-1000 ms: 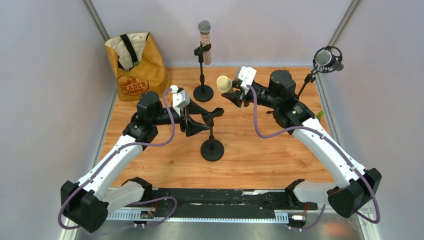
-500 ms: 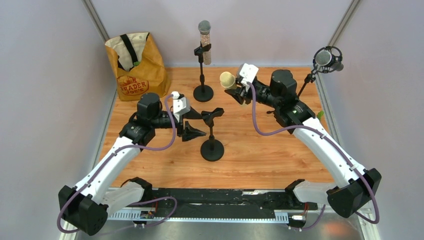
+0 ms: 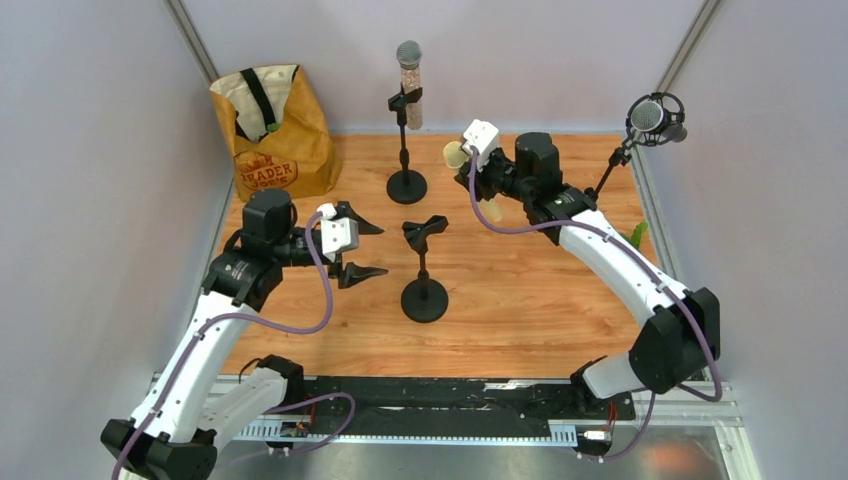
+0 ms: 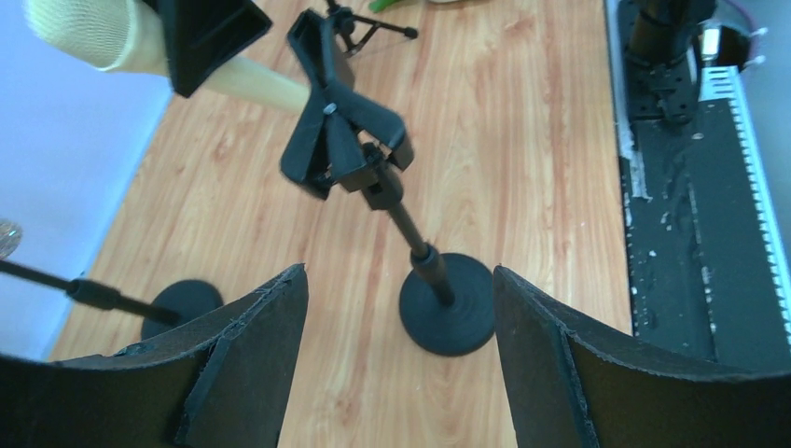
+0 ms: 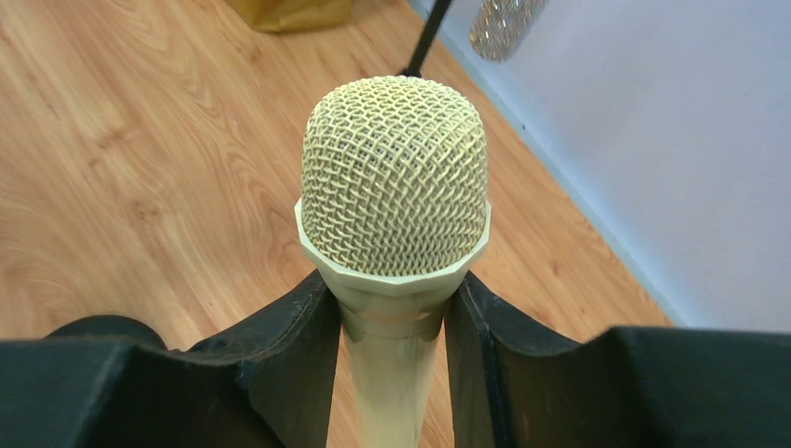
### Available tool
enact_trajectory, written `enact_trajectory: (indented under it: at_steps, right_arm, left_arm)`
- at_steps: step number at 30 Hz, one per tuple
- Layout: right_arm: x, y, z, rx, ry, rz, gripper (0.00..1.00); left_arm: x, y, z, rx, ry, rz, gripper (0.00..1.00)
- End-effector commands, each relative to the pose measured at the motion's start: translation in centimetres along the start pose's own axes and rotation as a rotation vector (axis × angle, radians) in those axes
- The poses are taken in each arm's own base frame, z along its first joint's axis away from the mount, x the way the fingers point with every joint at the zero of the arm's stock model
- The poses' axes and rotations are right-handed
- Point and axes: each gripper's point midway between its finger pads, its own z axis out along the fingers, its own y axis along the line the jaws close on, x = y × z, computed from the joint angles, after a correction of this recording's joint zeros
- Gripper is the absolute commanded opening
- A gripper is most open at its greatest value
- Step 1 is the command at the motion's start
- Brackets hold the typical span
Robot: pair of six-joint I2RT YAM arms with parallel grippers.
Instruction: Remove the microphone from the stand
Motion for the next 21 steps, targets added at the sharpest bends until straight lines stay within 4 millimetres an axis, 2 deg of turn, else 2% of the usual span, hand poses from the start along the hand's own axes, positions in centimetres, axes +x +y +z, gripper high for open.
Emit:
enact_trajectory:
  at_steps: [1, 7, 13, 21]
  right_arm:
    - [0.5, -2.6, 0.4, 0.092, 0.015, 0.018, 0.43]
    - [4.1, -1.7, 0.6, 0.078, 0.116, 0.082, 0.43]
    - [6.4, -2.1, 0.9, 0.098, 0.219, 0.184, 0.44]
    - [10.5, -0.7, 1.5, 0.073, 0.324, 0.266, 0.45]
  left_arm:
    - [0.2, 1.4, -1.0, -0.077, 0.016, 0.048, 0.79]
    - [1.9, 4.0, -0.9, -0.204, 0.012, -0.014, 0.8]
    - [2.4, 6.6, -1.5, -0.339, -0.004, -0.045, 0.8]
    - [3.6, 6.9, -1.7, -0.367, -0.012, -0.064, 0.8]
